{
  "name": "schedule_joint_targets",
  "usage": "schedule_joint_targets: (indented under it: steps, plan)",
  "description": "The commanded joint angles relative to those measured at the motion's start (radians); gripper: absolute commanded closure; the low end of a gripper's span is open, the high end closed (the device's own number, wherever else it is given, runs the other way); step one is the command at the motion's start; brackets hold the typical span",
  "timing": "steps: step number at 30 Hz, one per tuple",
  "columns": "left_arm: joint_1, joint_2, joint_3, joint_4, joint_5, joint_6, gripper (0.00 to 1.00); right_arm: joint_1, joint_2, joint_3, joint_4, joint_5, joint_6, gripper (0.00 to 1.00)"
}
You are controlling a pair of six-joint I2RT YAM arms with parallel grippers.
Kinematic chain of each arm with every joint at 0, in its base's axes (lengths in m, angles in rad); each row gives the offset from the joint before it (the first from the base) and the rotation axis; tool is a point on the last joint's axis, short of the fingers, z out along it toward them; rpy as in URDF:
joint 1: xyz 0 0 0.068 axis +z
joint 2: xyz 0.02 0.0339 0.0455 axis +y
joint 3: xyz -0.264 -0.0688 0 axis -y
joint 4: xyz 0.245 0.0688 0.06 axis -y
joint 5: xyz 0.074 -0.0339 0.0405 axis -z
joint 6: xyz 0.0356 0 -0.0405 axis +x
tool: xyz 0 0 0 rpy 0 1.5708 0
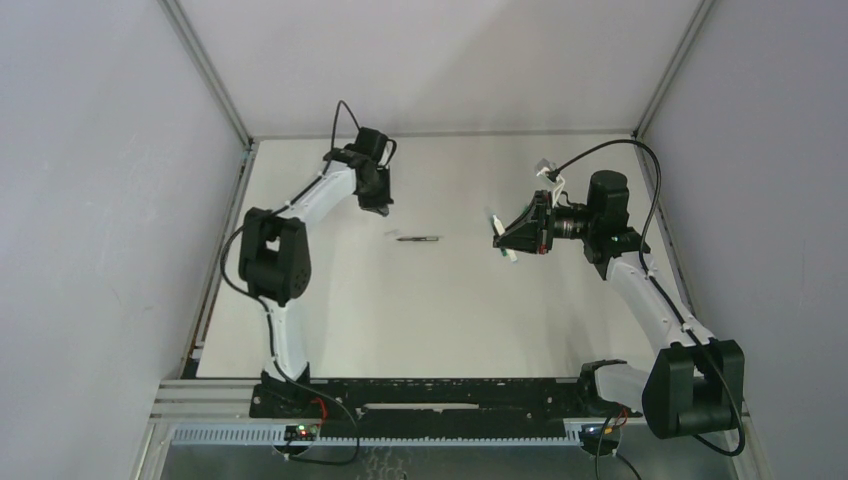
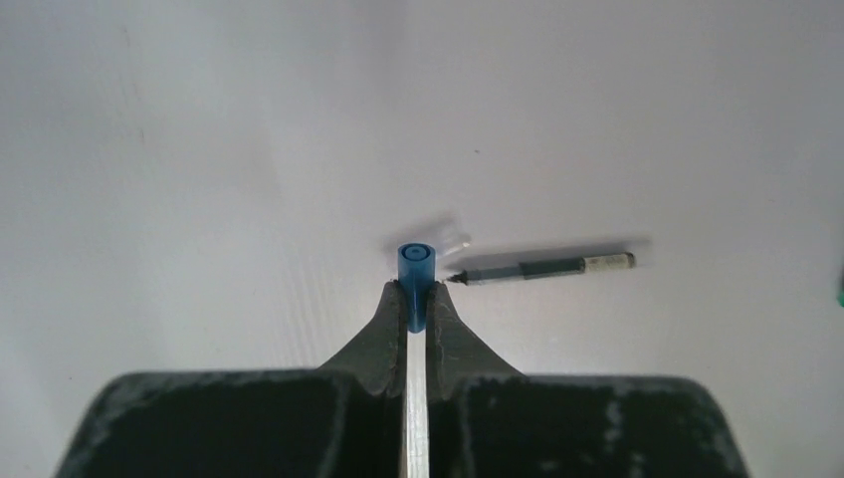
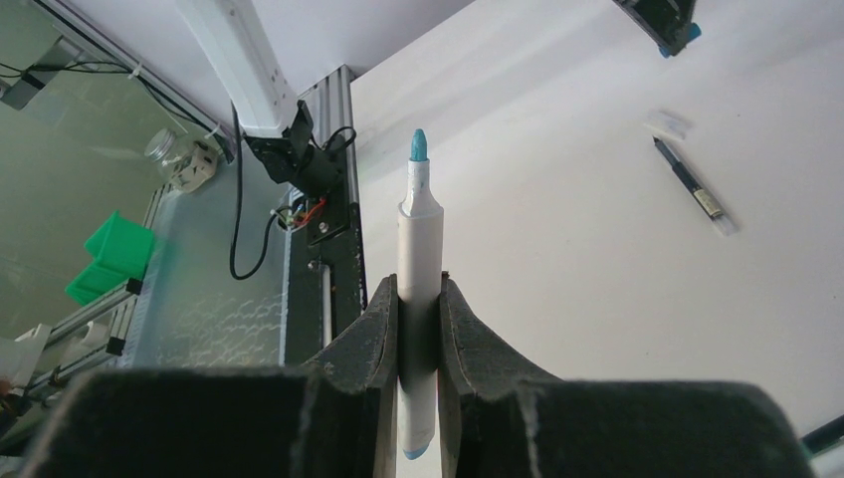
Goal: Insert the pens into the pen caps
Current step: Pick up the pen cap from the center of the board.
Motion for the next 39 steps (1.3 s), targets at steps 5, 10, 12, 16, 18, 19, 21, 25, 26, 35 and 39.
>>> schedule_joint_targets:
  steps: [5, 10, 12, 16, 18, 19, 21, 25, 26, 35, 39]
  plan:
    - [-0.048, -0.265, -0.355, 0.13, 0.087, -0.038, 1.0, -0.003, -0.027, 0.035, 0.01, -0.02, -0.03, 1.0]
    - [-0.143, -0.328, -0.591, 0.166, 0.033, -0.073, 1.0, 0.007, -0.024, 0.034, 0.007, -0.017, -0.033, 1.0]
    - [-0.174, -0.337, -0.644, 0.186, -0.003, -0.093, 1.0, 0.009, -0.021, 0.035, 0.006, -0.015, -0.035, 1.0]
    - [-0.212, -0.342, -0.681, 0.197, -0.031, -0.116, 1.0, 0.011, -0.016, 0.035, 0.005, -0.015, -0.035, 1.0]
    - [-0.226, -0.337, -0.686, 0.195, -0.042, -0.118, 1.0, 0.013, -0.016, 0.035, 0.005, -0.015, -0.035, 1.0]
    - [-0.229, -0.331, -0.687, 0.193, -0.045, -0.118, 1.0, 0.013, -0.016, 0.035, 0.005, -0.014, -0.035, 1.0]
    - [-0.233, -0.309, -0.684, 0.186, -0.053, -0.115, 0.97, 0.013, -0.015, 0.035, 0.004, -0.013, -0.036, 1.0]
    - [-0.234, -0.259, -0.666, 0.153, -0.059, -0.096, 0.88, 0.011, -0.016, 0.035, 0.003, -0.013, -0.037, 1.0]
    - [-0.234, -0.249, -0.662, 0.144, -0.059, -0.09, 0.84, 0.011, -0.015, 0.035, 0.003, -0.013, -0.036, 1.0]
    - [-0.232, -0.145, -0.547, 0.032, -0.057, -0.021, 0.75, 0.009, -0.019, 0.035, 0.005, -0.017, -0.037, 1.0]
    - [-0.231, -0.109, -0.509, -0.015, -0.047, 0.004, 0.75, 0.004, -0.023, 0.035, 0.006, -0.02, -0.034, 1.0]
